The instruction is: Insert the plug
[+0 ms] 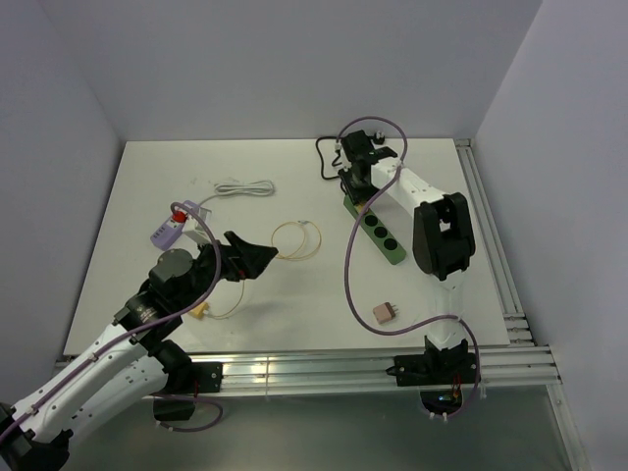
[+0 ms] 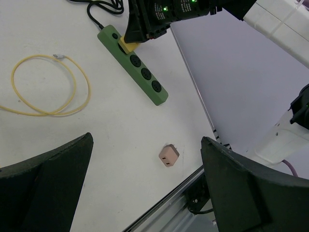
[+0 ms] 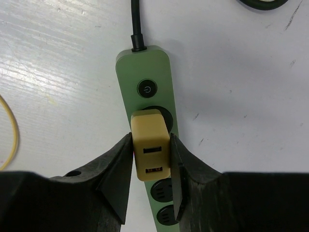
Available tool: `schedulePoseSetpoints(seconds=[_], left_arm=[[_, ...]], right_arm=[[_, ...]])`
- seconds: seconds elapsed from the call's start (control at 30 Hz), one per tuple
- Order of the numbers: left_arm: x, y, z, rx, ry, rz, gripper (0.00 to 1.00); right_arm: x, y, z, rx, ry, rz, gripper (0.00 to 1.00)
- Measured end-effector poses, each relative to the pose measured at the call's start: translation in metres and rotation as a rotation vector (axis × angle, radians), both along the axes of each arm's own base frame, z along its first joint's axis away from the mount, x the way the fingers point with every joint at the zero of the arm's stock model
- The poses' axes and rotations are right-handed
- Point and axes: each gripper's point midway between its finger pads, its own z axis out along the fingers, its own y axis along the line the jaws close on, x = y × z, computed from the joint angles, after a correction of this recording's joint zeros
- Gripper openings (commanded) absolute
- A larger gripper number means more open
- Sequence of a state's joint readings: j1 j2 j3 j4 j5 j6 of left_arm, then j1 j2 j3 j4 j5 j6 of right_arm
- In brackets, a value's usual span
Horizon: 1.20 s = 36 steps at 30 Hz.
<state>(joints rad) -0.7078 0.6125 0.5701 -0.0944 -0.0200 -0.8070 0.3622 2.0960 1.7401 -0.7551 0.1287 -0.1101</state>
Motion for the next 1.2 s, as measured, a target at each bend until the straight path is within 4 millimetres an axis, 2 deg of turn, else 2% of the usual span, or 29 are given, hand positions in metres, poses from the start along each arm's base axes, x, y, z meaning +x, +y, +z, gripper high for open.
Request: schedulePoseSetpoints(seconds=[0.47, 0.8, 0.93, 1.07, 1.2], left_arm=[[-0.005, 0.003, 0.006, -0.017, -0.02, -0.005, 0.99], [-0.005, 0.003, 0.004, -0.014, -0.016, -0.006, 1.0], [-0.005, 0.003, 0.004, -0.014, -0.015, -0.006, 0.99], [-0.007, 0.005, 0.006, -0.02, -0.022, -0.006, 0.99], [-0.009, 0.007, 0.007, -0.021, -0.024, -0.006, 0.99]], right_arm=[[0.004, -0.009, 0.0, 0.112, 0.026, -0.026, 0.0], [-0.001, 0.003, 0.0, -0.08, -0.026, -0.011, 0.0], [-0.002, 0.004, 0.0, -0.106, -0.03, -0.006, 0.0], [-0.001, 0.0, 0.0, -0.056, -0.015, 0.002, 0.0], [0.002, -0.007, 0.0, 0.067, 0.015, -0.007, 0.0]])
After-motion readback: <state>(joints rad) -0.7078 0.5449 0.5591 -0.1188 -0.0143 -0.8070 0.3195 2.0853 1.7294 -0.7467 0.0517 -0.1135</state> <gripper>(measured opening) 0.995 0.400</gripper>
